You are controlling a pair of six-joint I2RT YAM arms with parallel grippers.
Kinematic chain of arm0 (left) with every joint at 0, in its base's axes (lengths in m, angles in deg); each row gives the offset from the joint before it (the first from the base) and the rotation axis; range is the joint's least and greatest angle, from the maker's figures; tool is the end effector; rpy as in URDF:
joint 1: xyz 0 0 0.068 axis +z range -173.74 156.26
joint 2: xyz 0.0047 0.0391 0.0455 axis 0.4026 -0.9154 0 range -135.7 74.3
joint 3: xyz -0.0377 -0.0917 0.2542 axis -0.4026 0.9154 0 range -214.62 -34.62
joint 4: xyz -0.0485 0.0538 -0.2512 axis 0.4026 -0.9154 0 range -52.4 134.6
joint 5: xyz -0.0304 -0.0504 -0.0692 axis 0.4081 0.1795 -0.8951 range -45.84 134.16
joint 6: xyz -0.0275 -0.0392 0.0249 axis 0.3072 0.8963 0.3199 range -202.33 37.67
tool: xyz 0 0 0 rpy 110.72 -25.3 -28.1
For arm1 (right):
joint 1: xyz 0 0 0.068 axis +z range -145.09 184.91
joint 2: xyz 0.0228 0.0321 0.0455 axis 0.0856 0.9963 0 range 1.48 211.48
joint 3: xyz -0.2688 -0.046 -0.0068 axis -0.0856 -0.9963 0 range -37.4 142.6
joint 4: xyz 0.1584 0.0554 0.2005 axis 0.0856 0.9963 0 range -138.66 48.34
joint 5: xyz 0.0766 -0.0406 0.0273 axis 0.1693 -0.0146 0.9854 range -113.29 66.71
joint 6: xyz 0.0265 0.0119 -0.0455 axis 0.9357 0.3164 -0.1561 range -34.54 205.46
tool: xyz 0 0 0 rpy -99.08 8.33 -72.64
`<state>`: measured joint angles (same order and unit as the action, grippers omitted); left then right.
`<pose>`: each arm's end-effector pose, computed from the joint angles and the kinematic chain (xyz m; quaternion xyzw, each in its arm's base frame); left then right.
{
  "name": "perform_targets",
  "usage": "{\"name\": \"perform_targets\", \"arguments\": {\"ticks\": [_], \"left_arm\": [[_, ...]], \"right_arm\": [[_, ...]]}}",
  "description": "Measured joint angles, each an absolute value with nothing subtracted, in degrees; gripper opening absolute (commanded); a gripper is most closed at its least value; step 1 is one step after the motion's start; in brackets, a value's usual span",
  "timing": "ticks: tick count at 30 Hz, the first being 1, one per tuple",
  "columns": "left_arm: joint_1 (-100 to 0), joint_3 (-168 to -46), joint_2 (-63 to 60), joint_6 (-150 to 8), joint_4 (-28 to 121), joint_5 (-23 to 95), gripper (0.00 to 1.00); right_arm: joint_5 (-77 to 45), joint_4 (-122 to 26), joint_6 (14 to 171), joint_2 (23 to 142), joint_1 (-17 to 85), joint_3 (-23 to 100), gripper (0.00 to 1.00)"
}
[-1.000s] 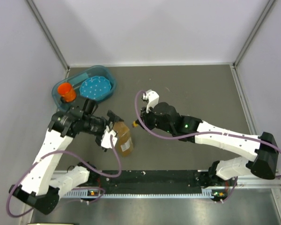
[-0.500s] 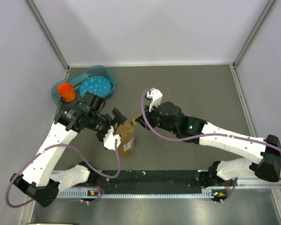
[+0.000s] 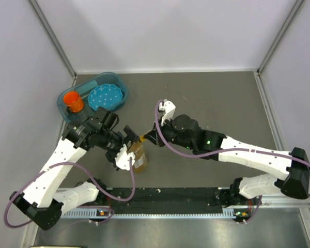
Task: Unpack the express box
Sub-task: Cut the express box at the center of the board.
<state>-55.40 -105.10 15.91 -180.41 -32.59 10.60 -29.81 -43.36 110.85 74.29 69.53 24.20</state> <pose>0.1193 -0.0967 0.3543 0.8728 0.3407 -0.1228 0.3271 0.1318 0.2683 0.3457 -0.2365 0.7650 0.3901 0.4546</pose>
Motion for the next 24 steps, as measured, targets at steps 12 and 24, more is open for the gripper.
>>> {"name": "perform_targets", "arguments": {"ticks": [12, 24], "left_arm": [[-55.4, -102.0, 17.1, -175.8, -32.5, 10.6, 0.97], [-55.8, -94.0, 29.2, -171.1, -32.1, 10.7, 0.74]], "right_arm": [[-28.9, -43.8, 114.3, 74.4, 71.1, 24.2, 0.0], [-33.5, -41.0, 109.2, 73.7, 72.2, 24.1, 0.0]]}}
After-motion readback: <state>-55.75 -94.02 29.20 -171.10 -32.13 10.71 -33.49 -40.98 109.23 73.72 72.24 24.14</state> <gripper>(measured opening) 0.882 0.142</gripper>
